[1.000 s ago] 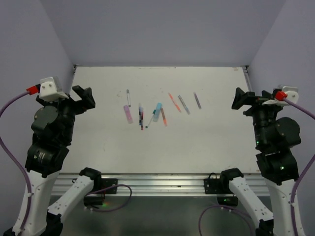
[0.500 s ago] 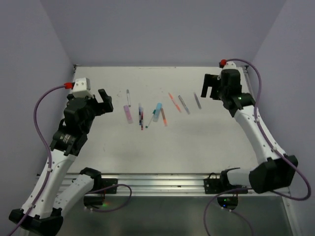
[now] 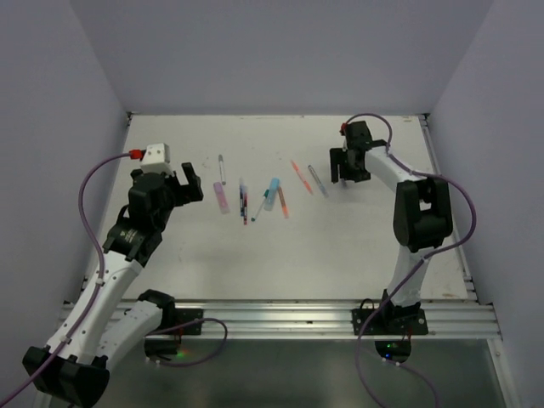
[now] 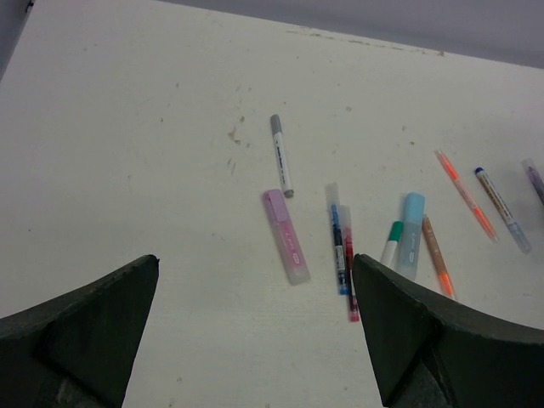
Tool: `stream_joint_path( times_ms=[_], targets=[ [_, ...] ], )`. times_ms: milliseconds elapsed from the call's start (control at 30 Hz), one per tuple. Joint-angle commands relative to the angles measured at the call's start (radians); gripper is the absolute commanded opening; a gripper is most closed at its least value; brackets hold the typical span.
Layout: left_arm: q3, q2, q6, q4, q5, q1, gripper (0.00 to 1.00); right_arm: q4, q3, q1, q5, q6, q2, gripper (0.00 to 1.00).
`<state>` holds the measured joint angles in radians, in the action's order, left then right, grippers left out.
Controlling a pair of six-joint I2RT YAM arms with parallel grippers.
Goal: Open the pen caps
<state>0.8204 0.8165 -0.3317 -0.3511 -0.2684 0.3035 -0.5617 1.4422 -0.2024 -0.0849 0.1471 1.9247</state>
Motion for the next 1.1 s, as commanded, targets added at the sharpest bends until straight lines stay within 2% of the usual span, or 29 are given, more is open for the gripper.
stream_joint_path(
  times_ms=[0, 367, 400, 600, 700, 833, 867, 933, 967, 1067],
  targets=[
    [-0.006, 0.001, 0.006, 0.069, -0.002, 0.000, 1.00, 0.016, 0.093, 0.011, 0.036, -0.052, 0.051, 0.71],
    [-0.009, 0.004, 0.017, 0.070, -0.011, 0.000, 1.00, -0.047, 0.240, 0.021, 0.013, -0.090, 0.209, 0.57],
    [-0.010, 0.006, 0.019, 0.070, -0.011, 0.000, 1.00, -0.050, 0.244, 0.021, 0.008, -0.090, 0.215, 0.53],
    [-0.010, 0.009, 0.020, 0.070, -0.015, 0.000, 1.00, -0.070, 0.257, 0.023, 0.011, -0.093, 0.249, 0.49],
    [-0.010, 0.009, 0.020, 0.070, -0.014, 0.000, 1.00, -0.075, 0.251, 0.023, 0.011, -0.098, 0.258, 0.44],
    [-0.013, 0.009, 0.022, 0.070, -0.018, 0.000, 1.00, -0.076, 0.242, 0.023, 0.007, -0.106, 0.275, 0.34],
    [-0.013, 0.009, 0.022, 0.070, -0.022, 0.000, 1.00, -0.078, 0.244, 0.023, 0.005, -0.109, 0.281, 0.24],
    [-0.017, 0.010, 0.022, 0.070, -0.022, 0.000, 1.00, -0.081, 0.244, 0.023, 0.001, -0.116, 0.286, 0.12],
    [-0.015, 0.010, 0.022, 0.073, -0.020, -0.001, 1.00, -0.086, 0.245, 0.023, 0.001, -0.119, 0.284, 0.01],
    [-0.014, 0.018, 0.014, 0.078, 0.013, 0.000, 1.00, -0.083, 0.235, 0.020, -0.001, -0.124, 0.248, 0.00]
  ],
)
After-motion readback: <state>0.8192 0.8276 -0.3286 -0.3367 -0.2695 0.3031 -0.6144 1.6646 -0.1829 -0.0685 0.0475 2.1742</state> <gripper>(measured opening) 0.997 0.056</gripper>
